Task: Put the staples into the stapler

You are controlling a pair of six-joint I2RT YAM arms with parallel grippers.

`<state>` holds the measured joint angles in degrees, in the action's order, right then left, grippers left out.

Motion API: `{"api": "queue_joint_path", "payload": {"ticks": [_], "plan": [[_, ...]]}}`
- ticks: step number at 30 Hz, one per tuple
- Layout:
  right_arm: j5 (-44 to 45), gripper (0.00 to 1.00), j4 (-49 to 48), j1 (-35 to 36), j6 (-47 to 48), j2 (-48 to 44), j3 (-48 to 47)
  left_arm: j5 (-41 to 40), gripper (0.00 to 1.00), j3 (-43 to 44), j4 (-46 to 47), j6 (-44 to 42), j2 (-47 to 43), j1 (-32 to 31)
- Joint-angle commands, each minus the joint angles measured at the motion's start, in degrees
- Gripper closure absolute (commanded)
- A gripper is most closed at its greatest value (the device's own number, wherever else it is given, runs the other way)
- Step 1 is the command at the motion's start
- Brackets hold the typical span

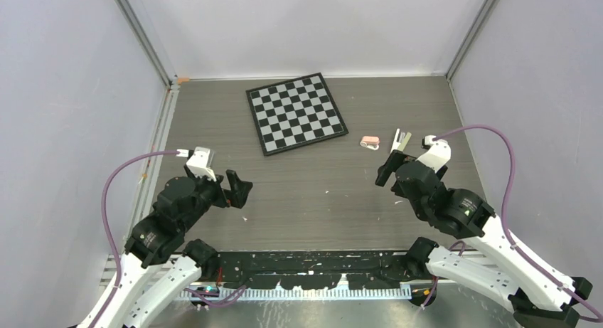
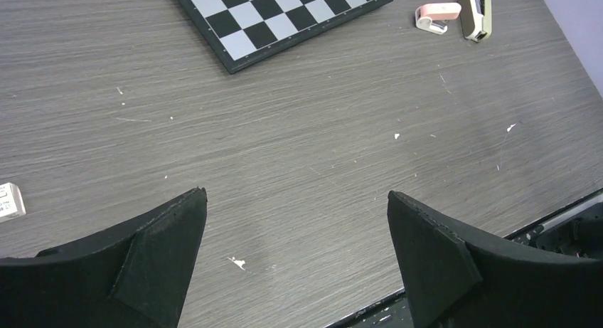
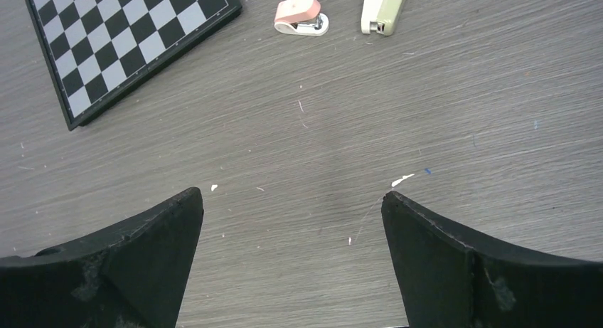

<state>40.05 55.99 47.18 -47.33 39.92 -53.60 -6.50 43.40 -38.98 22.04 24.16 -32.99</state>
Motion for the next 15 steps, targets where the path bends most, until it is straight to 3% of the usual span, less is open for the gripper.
{"api": "queue_joint_path", "payload": {"ticks": [1, 6, 9, 12, 15], "plan": [[3.0, 0.00, -3.8, 0.3, -3.6, 1.2, -1.4, 0.5, 0.00, 0.3, 2.4, -0.6, 0.3, 0.1], [3.7, 0.00, -10.9, 0.2, -0.6, 2.9, 0.5, -0.5, 0.00, 0.2, 1.8, -0.6, 0.4, 0.1], [8.4, 0.00, -12.7, 0.3, 0.9, 4.9, 1.1, -1.8, 0.00, 0.7, 0.9, -0.5, 0.8, 0.0], [13.6, 0.00, -19.3, -0.5, 9.5, 8.1, 2.8, -1.3, 0.00, 0.4, 1.0, -0.3, 1.1, 0.0], [13.4, 0.01, -23.7, -6.5, 15.5, 13.5, 1.4, -1.4, 0.00, 0.5, 0.7, -0.4, 1.8, -0.1]]}}
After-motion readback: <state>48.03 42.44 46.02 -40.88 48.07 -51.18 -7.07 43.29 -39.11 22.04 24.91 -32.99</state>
